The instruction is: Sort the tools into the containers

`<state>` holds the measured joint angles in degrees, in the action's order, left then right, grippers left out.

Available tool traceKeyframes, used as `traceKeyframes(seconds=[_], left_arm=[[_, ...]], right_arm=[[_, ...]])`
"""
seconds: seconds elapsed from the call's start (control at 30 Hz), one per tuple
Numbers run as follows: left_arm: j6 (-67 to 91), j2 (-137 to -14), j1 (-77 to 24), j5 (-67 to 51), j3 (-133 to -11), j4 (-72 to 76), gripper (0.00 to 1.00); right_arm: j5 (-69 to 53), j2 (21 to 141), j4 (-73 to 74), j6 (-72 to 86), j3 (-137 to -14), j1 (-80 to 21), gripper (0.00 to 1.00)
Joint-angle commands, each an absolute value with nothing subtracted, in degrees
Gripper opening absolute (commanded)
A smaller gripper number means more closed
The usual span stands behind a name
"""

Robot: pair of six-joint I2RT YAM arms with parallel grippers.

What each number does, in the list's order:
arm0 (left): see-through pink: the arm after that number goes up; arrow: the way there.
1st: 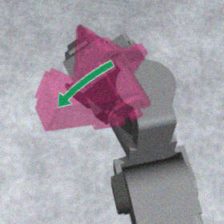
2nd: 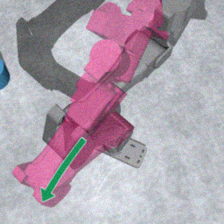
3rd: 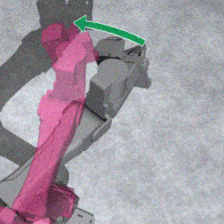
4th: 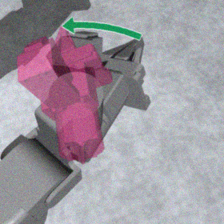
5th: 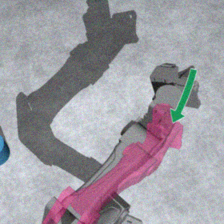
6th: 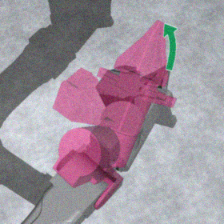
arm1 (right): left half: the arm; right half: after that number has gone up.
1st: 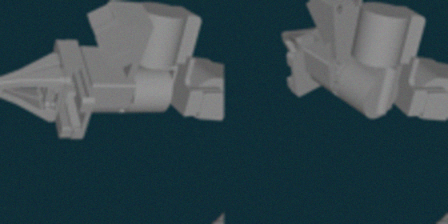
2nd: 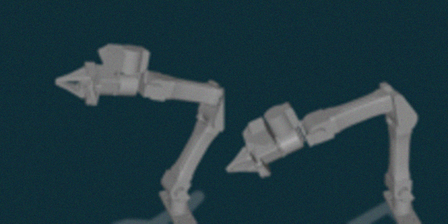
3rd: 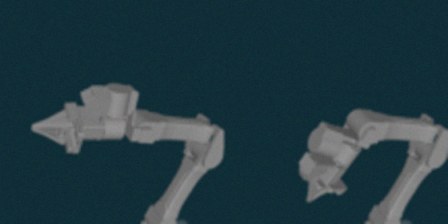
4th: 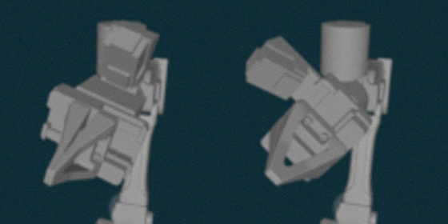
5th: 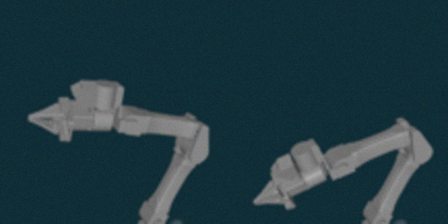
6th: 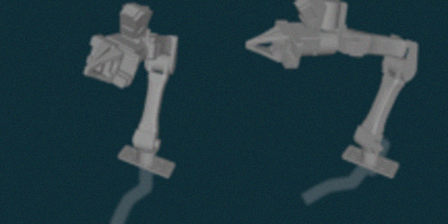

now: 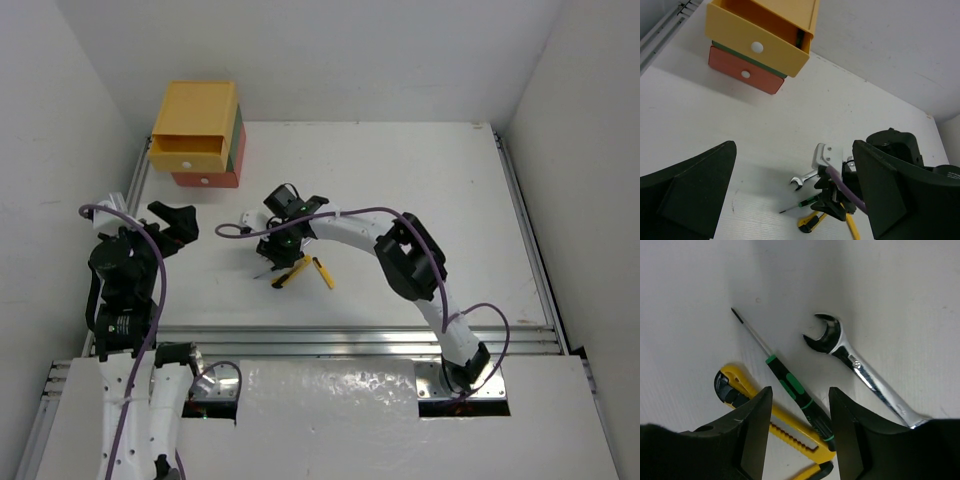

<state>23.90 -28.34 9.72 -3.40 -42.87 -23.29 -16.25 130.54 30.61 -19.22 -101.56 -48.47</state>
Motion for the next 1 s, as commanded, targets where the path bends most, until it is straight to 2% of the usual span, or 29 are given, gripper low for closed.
traceKeyframes(seconds=[0.0, 0.1, 0.17, 0.33, 0.43, 0.57, 0.6, 0.63, 0.73, 0.97], left_arm=[[22.76, -28.39, 9.23, -2.72, -43.77, -21.01, 1.00], [22.68, -29.00, 9.14, -3.43, -43.77, -20.83, 1.00], [22.68, -28.92, 9.14, -3.51, -43.68, -20.92, 1.00], [22.68, -28.48, 8.88, -3.52, -43.68, -21.01, 1.00], [22.59, -28.48, 8.61, -3.52, -43.59, -21.01, 1.00], [22.59, -28.65, 8.70, -3.78, -43.42, -20.83, 1.00], [22.50, -28.74, 8.61, -4.13, -43.42, -20.83, 1.00], [22.50, -28.65, 8.61, -4.39, -43.42, -20.92, 1.00], [22.50, -28.57, 8.61, -4.66, -43.42, -20.92, 1.00], [22.76, -29.26, 8.52, -6.32, -43.07, -20.30, 1.00]], right_arm=[[-19.42, 130.96, 32.44, -21.89, -102.75, -48.34, 0.49], [-20.13, 131.13, 32.25, -22.24, -101.51, -48.34, 0.49], [-19.34, 132.53, 32.34, -23.11, -101.60, -48.34, 0.41], [-18.81, 133.51, 30.24, -24.78, -100.38, -48.25, 0.34], [-18.81, 131.40, 26.99, -25.14, -98.01, -48.25, 0.25], [-19.16, 127.62, 22.85, -26.28, -94.31, -48.25, 0.24], [-19.25, 127.18, 23.11, -26.89, -94.31, -48.25, 0.21], [-19.60, 127.18, 23.46, -27.16, -94.48, -48.34, 0.13], [-19.17, 126.04, 22.60, -27.07, -93.26, -48.25, 0.01], [-15.57, 117.17, 13.55, -23.12, -86.41, -48.16, 0.00]])
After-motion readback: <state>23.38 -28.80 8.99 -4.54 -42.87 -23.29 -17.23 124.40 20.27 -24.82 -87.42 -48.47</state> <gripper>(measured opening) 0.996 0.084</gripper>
